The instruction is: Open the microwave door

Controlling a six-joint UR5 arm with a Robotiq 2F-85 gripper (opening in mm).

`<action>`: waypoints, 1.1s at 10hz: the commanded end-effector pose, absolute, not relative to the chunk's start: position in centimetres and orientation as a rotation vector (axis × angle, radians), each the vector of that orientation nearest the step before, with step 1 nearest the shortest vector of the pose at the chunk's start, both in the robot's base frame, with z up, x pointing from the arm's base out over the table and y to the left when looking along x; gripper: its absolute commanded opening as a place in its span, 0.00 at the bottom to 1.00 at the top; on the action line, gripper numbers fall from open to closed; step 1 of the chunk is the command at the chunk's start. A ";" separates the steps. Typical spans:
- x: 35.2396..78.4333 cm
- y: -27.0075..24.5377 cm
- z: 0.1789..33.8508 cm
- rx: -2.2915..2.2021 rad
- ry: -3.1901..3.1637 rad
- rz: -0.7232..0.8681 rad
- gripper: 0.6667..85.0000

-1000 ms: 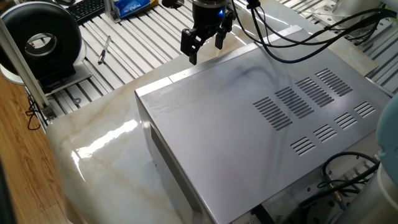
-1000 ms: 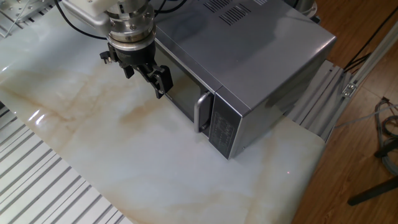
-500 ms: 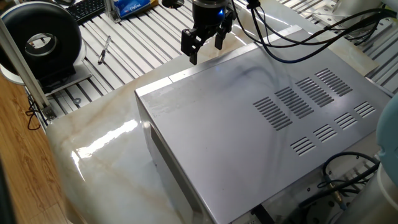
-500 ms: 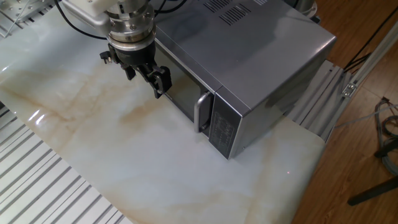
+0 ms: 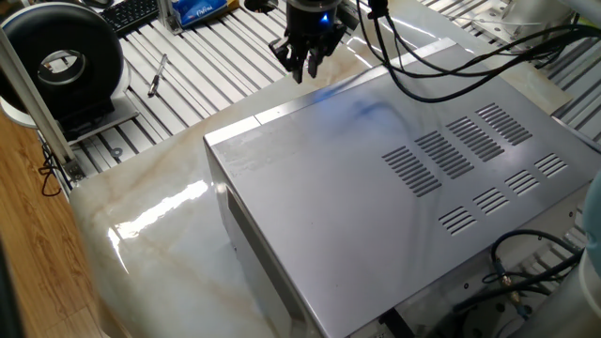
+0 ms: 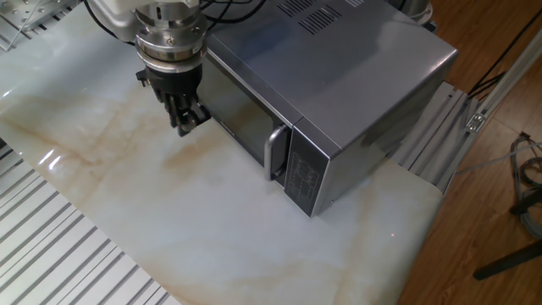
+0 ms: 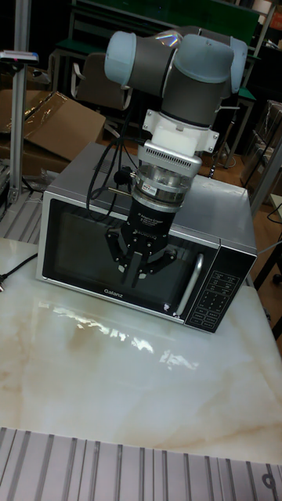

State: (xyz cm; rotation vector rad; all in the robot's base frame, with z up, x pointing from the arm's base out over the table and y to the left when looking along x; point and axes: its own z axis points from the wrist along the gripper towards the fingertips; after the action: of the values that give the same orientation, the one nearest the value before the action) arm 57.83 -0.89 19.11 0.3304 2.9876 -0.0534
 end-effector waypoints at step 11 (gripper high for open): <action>57.7 4.0 20.0 0.552 3.010 -0.005 0.00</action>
State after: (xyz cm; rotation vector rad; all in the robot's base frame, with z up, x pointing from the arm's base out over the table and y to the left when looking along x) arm 57.93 1.36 19.50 0.4774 2.9908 -0.0442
